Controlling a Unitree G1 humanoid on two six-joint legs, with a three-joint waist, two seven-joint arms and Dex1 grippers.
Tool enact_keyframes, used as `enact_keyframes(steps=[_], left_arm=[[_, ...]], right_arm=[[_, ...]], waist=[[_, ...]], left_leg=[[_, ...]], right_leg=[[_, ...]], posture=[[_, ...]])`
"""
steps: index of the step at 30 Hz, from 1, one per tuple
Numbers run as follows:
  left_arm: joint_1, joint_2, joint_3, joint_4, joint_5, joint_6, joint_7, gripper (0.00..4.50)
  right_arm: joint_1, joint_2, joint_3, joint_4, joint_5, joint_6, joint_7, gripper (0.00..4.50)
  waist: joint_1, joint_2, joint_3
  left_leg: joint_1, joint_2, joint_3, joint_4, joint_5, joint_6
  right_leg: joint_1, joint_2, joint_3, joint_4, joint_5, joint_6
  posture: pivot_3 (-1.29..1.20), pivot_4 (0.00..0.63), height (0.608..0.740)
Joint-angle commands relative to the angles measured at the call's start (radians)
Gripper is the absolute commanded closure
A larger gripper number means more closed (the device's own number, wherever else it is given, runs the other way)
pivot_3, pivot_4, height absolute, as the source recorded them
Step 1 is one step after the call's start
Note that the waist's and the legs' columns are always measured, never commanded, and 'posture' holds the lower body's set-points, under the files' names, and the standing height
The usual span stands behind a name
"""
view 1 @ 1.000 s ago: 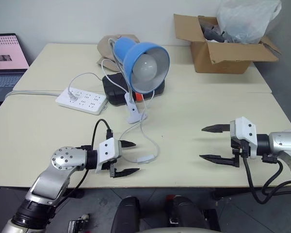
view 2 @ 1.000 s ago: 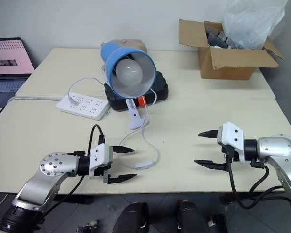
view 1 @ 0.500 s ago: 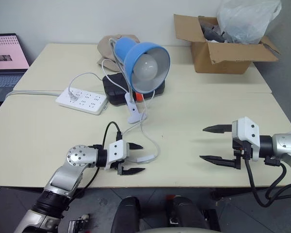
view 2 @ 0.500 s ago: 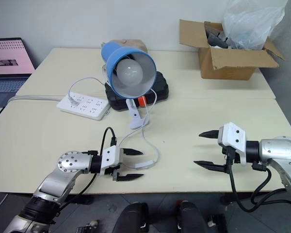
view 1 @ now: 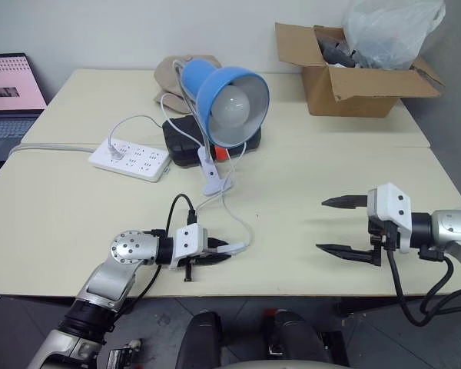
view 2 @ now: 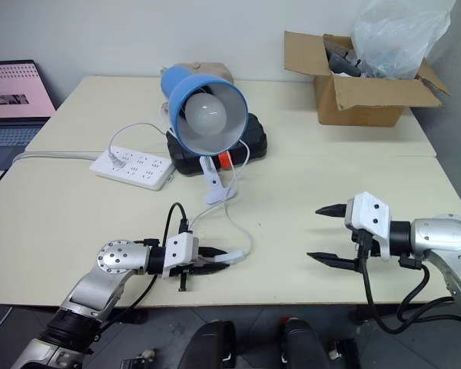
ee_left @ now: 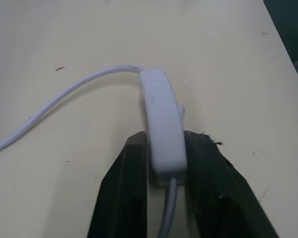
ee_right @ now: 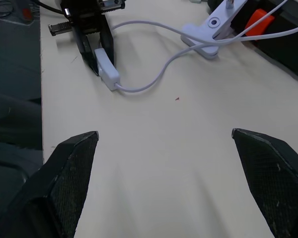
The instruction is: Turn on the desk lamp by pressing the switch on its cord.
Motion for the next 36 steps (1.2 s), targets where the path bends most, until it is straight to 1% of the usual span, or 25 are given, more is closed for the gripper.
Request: enact_keyframes(steps=[1,6,10,14,19,26,36], left_arm=[[-0.022,0.003,0.005,-0.025,-0.019,0.002,-0.020,4.07],[-0.074,-0.008,0.021,-0.042,-0.064,0.060,-0.041,4.07],[-0.158,-0.029,0.044,-0.063,-0.141,0.167,-0.045,4.07],[-0.212,-0.025,0.034,-0.057,-0.150,0.187,-0.075,4.07],[-0.247,-0.035,0.032,-0.045,-0.145,0.198,-0.086,4.07],[-0.246,-0.043,0.027,-0.054,-0.136,0.199,-0.084,4.07],[-0.243,-0.046,0.024,-0.058,-0.130,0.198,-0.077,4.07]], right_arm=[[-0.021,0.017,0.008,-0.023,-0.005,0.003,-0.038,0.00],[-0.077,0.068,0.061,-0.038,0.001,0.060,-0.109,0.00],[-0.211,0.158,0.174,-0.036,0.026,0.151,-0.153,0.00],[-0.342,0.233,0.292,0.019,-0.006,0.194,-0.146,0.00],[-0.447,0.293,0.399,0.096,-0.050,0.199,-0.125,0.00],[-0.482,0.322,0.464,0.160,-0.107,0.159,-0.093,0.00],[-0.492,0.347,0.492,0.199,-0.168,0.117,-0.078,0.00]], waist=[[-0.001,0.000,0.000],[-0.002,0.000,0.000],[-0.006,0.000,0.000],[-0.008,0.000,0.000],[-0.006,0.000,0.000],[-0.006,0.000,0.000],[-0.006,0.000,0.000]], left_leg=[[0.000,0.000,0.000,0.000,0.000,0.000],[0.000,0.000,0.000,0.000,0.000,0.000],[0.000,0.000,0.000,0.001,0.000,0.000],[0.000,0.000,-0.001,0.001,0.000,0.000],[-0.001,0.000,-0.001,0.001,0.000,0.000],[-0.001,0.000,-0.001,0.001,0.000,0.000],[-0.001,0.001,-0.001,0.001,0.000,0.000]], right_leg=[[0.000,0.000,0.000,0.000,0.000,0.000],[0.000,0.000,0.000,0.000,0.000,0.000],[0.000,0.001,0.000,0.001,0.001,0.001],[0.000,0.002,0.001,0.001,0.001,0.002],[0.000,0.003,0.002,0.001,0.001,0.001],[0.000,0.003,0.002,0.001,0.001,0.001],[0.000,0.003,0.002,0.001,0.001,0.001]], posture=[[0.00,0.150,0.740],[0.00,0.150,0.740],[0.00,0.150,0.740],[0.00,0.150,0.740],[0.00,0.150,0.740],[0.00,0.150,0.740],[0.00,0.150,0.740]])
